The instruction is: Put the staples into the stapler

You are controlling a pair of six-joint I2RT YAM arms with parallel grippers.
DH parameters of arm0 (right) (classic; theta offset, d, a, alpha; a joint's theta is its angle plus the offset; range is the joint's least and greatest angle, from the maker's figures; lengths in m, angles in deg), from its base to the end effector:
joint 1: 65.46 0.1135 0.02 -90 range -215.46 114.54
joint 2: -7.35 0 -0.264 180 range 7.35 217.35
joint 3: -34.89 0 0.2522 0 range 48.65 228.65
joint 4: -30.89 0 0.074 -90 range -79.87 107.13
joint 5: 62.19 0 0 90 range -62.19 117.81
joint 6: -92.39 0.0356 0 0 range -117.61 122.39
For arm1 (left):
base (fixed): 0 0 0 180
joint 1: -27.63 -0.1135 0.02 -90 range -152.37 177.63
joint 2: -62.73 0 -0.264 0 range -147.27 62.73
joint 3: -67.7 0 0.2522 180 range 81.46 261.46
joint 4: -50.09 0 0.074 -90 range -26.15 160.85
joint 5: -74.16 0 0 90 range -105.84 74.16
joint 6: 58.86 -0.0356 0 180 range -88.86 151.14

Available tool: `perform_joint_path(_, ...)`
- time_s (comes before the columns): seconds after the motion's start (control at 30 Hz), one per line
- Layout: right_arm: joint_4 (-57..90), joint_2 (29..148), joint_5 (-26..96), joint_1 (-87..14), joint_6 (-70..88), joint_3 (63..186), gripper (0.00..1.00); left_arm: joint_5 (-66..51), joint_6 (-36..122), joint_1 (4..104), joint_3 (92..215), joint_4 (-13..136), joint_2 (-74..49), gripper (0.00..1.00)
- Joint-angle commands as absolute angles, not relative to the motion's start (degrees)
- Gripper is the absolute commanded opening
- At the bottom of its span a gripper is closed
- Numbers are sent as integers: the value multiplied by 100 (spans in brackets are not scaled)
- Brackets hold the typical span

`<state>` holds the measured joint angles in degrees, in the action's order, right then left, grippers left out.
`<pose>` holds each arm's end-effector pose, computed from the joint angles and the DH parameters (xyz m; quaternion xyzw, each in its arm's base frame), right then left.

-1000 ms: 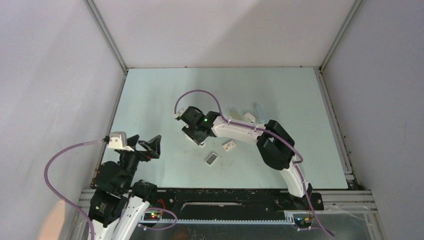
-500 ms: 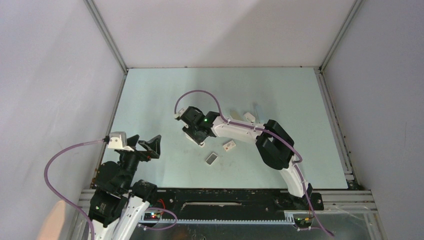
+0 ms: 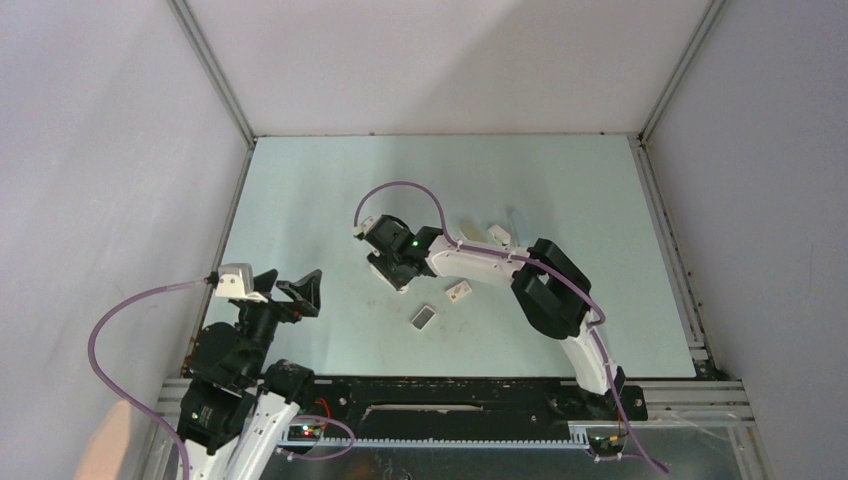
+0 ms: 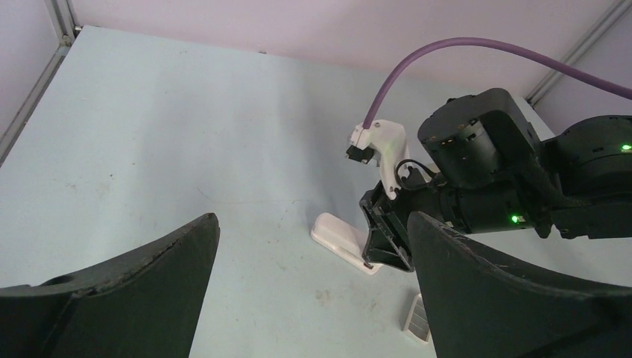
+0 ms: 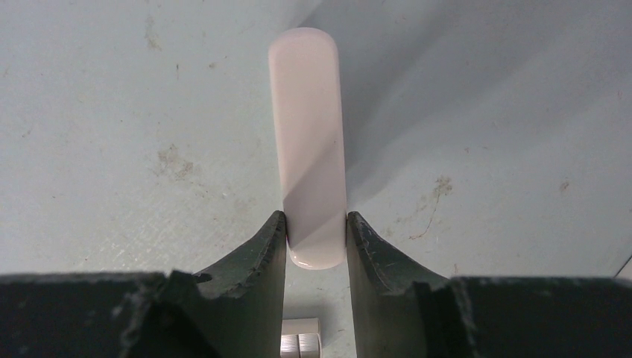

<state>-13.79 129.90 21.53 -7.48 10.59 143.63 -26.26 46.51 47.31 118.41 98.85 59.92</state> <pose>0.2494 0.3914 0.1826 -0.3910 0.8780 0.1038 0.2559 0.0346 -0.0055 0.3119 -0.0370 0.7113 -0.1488 0.6859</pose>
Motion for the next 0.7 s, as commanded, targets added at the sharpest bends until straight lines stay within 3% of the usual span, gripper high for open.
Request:
perform_joint_path(0.0, -1293, 12488, 1722, -997, 1250, 13958, 6, -2706, 4511, 4679, 11811, 9758, 5978, 100)
perform_joint_path(0.27, -1492, 11589, 1306, -1656, 1216, 13340, 6, -2723, 4509, 4673, 11809, 9757, 6026, 100)
perform_joint_path(0.67, -1320, 11704, 1224, -2296, 1191, 13039, 9, -2725, 4511, 4670, 11802, 9755, 5983, 100)
